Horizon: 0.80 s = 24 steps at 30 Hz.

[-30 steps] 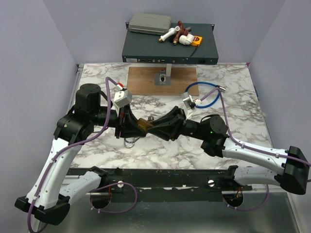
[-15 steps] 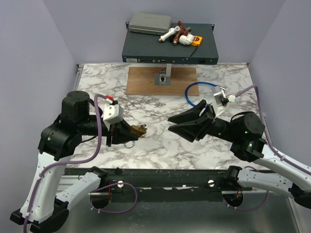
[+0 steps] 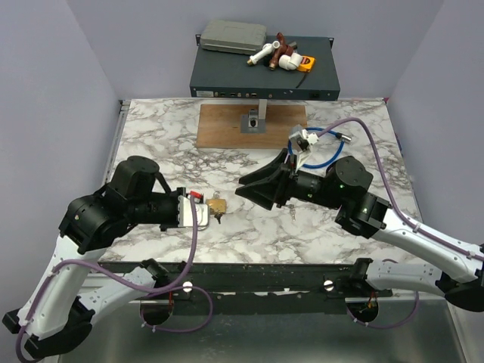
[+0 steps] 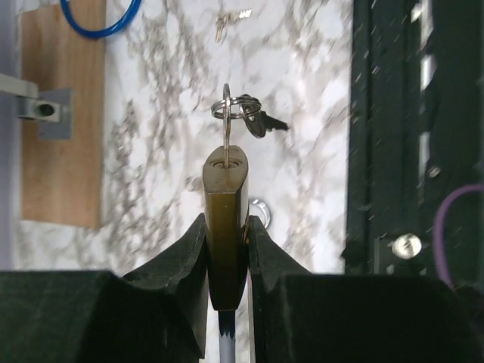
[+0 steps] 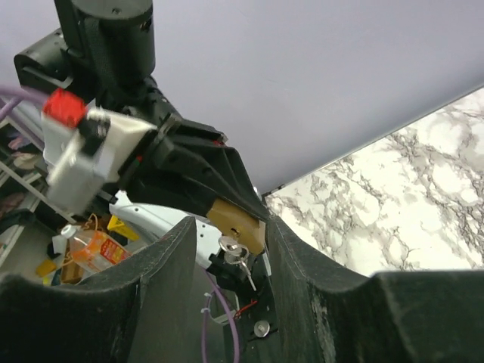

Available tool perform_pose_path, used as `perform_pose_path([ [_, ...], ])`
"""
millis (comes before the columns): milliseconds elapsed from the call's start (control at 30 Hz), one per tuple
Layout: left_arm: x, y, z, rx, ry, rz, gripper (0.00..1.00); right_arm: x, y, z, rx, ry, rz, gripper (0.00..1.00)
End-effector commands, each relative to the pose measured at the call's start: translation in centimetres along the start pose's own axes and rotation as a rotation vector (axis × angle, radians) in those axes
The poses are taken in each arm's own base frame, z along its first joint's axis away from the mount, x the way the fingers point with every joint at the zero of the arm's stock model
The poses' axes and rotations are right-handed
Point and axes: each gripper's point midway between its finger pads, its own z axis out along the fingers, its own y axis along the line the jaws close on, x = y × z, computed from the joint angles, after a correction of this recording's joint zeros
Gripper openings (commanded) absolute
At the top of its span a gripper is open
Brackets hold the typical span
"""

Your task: Unlock with the key

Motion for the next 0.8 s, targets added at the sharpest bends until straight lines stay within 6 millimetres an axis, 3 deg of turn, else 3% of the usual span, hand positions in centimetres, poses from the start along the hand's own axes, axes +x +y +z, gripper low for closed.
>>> perform_pose_path([
  [0, 2.5, 4.5, -2.4, -0.184, 0.269, 0.366, 0.0, -1.4, -0.4, -0.4, 0.051, -0.049, -0.02, 0.45],
  [100, 0.9, 6.1, -2.9, -0.265, 0.244, 0.443, 0.0, -1.4, -0.5, -0.2, 0.052, -0.049, -0.016, 0.45],
  [200, -2.2, 7.2, -3.7, -0.353, 0.141, 0.463, 0.0, -1.5, -0.2, 0.0, 0.037, -0.053, -0.01, 0.46],
  [300, -5.1, 6.3, -4.0, -0.35, -0.02, 0.386, 0.0, -1.7, 0.2, 0.5, 0.006, -0.061, -0.01, 0.45],
  [467, -8.2, 4.2, -4.2, -0.312, -0.242, 0.265, 0.0, -2.8, 1.3, 0.8, -0.055, -0.109, -0.025, 0.38],
  [633, -9.0, 2.9, -2.5, -0.221, -0.34, 0.003, 0.0, -3.9, 1.8, 0.7, -0.084, -0.17, -0.059, 0.32],
  [767, -9.0, 3.1, -1.2, -0.193, -0.391, -0.217, 0.0, -4.5, 1.6, 0.6, -0.073, -0.21, -0.078, 0.3],
])
